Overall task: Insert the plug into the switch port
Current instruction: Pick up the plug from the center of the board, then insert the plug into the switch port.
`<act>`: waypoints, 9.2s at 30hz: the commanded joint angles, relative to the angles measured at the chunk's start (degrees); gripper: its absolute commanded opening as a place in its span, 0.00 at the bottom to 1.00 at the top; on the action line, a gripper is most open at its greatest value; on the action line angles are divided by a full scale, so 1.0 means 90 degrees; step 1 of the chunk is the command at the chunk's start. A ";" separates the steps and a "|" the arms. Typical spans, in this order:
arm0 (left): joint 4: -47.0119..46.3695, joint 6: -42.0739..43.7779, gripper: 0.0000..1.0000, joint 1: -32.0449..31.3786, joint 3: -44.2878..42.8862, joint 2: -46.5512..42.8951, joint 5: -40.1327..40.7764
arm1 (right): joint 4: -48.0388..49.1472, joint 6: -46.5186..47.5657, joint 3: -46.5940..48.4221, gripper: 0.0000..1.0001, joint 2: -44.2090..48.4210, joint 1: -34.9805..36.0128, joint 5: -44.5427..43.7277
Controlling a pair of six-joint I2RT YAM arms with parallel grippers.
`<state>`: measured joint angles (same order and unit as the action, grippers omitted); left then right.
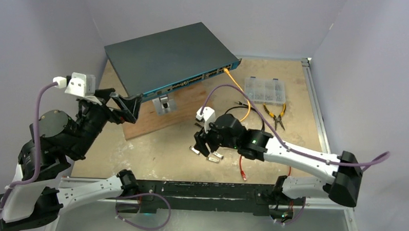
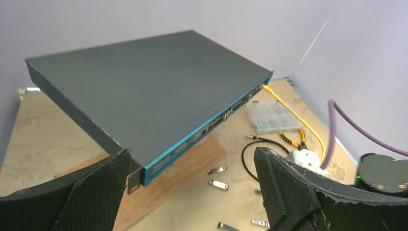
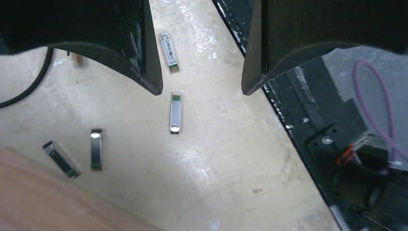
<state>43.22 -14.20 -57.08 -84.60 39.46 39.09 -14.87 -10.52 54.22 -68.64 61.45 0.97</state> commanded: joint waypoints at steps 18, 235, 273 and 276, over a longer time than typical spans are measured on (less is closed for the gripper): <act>0.0707 -0.0636 0.99 -0.0013 0.0565 0.0165 -0.0407 | 0.2054 -0.0239 -0.0506 0.54 -0.2704 0.0474 -0.1469; 0.0783 0.3676 0.35 -0.0074 -0.0314 0.3200 -0.5928 | 0.0202 0.2350 0.0349 0.00 0.1595 -0.2556 0.4550; 0.0209 0.4493 0.90 -0.0396 -0.0020 0.3579 0.1482 | 0.4893 -0.1322 -0.2434 0.00 0.2998 -0.2717 0.0214; 0.0235 0.4479 0.92 -0.0396 0.0391 0.3413 0.2004 | 0.5028 -0.1345 -0.2457 0.00 0.2895 -0.2726 0.0292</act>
<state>44.53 24.67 -60.45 -84.88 71.33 46.89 24.95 -21.23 32.32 -41.80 37.19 4.01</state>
